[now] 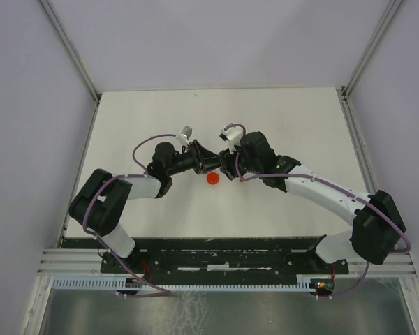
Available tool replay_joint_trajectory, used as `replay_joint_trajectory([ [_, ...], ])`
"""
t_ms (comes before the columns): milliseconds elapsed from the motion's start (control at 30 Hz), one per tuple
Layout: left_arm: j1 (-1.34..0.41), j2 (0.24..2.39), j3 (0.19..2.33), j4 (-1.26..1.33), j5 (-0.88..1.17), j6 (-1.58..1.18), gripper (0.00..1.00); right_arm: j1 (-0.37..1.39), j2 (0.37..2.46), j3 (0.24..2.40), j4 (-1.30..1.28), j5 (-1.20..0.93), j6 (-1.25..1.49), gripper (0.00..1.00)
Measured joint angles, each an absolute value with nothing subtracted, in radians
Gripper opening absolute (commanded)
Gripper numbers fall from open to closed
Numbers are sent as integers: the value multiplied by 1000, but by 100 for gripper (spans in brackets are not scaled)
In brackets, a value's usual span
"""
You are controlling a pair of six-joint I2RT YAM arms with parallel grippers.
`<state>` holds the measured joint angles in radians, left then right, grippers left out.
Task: Insert the wireless bluetooth earbuds into the charging case
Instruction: Open the charging case.
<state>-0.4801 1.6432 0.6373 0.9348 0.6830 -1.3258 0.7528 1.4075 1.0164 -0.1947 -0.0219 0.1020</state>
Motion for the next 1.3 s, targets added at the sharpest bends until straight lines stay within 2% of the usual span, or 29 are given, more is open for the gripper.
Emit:
replay_joint_trajectory([
  [567,-480,1643,638,929,683,-1326,38,753,1407,1011,-194,-22,99,52],
  [700,-480,1643,638,929,682,-1326,33,753,1407,1010,-192,-22,99,52],
  [900,-480,1643,638,923,682,-1325,17,753,1407,1010,-191,-22,99,53],
  [1000,-480,1643,638,923,682,-1325,6,753,1407,1009,-191,-21,99,61],
  [1067,-480,1643,638,923,682,-1325,3,753,1407,1009,-190,-22,99,81],
  [1100,-480,1643,638,923,682,-1325,3,753,1407,1009,-190,-20,99,87],
  [1300,-480,1643,638,931,682,-1325,3,753,1394,995,-183,4,104,100],
])
